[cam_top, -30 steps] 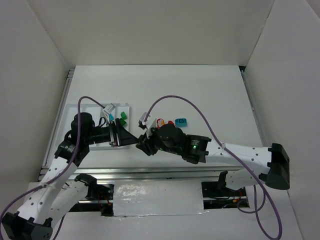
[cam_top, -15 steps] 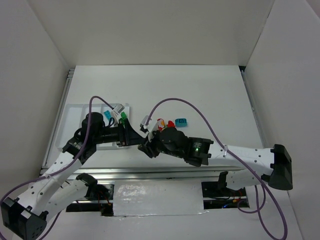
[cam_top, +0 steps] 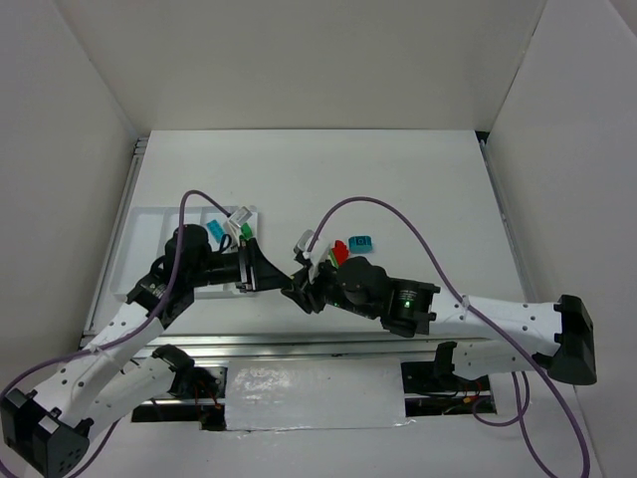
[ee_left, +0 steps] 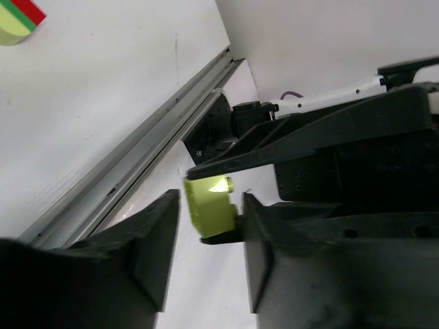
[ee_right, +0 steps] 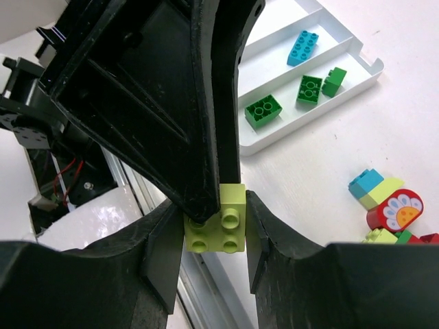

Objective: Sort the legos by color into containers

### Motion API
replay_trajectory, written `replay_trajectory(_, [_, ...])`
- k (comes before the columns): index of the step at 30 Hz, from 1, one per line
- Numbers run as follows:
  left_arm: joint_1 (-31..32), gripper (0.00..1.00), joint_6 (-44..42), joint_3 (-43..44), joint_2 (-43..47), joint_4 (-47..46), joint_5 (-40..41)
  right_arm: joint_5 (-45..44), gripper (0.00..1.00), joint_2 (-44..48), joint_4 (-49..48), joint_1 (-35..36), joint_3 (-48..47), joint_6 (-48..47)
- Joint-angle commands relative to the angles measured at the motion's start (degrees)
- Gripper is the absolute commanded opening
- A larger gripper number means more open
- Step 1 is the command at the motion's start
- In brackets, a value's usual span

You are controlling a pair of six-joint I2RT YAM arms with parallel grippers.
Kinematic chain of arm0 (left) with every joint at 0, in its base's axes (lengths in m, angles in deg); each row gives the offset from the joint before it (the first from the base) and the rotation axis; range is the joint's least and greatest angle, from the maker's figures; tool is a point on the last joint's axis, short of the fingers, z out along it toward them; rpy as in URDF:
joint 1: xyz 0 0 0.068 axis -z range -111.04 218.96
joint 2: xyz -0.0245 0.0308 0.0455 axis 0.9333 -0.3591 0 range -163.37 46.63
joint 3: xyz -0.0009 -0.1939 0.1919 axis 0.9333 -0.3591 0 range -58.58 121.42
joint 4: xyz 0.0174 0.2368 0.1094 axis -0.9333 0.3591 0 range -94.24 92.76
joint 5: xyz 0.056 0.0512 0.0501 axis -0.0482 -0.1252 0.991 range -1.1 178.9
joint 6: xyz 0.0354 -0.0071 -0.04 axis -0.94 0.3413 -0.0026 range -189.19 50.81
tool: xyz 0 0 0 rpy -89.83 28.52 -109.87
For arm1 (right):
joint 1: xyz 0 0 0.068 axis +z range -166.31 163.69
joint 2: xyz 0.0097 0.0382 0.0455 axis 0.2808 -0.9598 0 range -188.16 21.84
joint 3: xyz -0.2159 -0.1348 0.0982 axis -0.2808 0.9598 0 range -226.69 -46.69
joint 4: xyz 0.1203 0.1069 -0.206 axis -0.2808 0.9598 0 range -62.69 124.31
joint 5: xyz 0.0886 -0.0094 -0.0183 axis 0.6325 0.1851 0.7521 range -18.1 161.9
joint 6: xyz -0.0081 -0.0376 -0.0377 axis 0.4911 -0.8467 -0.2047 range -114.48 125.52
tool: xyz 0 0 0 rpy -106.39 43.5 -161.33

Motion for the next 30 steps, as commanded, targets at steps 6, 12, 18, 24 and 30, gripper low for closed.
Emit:
replay_trajectory(6, [3.5, 0.35, -0.9, -0.1, -0.9, -1.3, -3.7, -4.4, 0.00, -2.9, -8.0, -0.4, -4.9, -4.2])
replay_trajectory(12, [3.6, 0.05, -1.9, 0.5, -0.6, -0.3, -3.6, -4.2, 0.00, -5.5, -7.3, -0.4, -6.6, -4.3])
replay_trajectory(18, [3.6, 0.00, -2.3, 0.7, 0.2, -0.1, -2.5, -3.6, 0.11, -5.5, -9.0, -0.4, -5.6, -4.3])
replay_trajectory(24, [3.6, 0.00, -3.0, 1.9, 1.2, 0.5, -1.5, -2.8, 0.50, -4.5, -9.8, -0.6, -3.8, -3.8])
replay_trajectory(30, [3.6, 0.00, -3.2, 2.6, 1.3, 2.0, 0.9, -2.2, 0.68, -3.5, -9.8, -0.8, -2.8, -3.2])
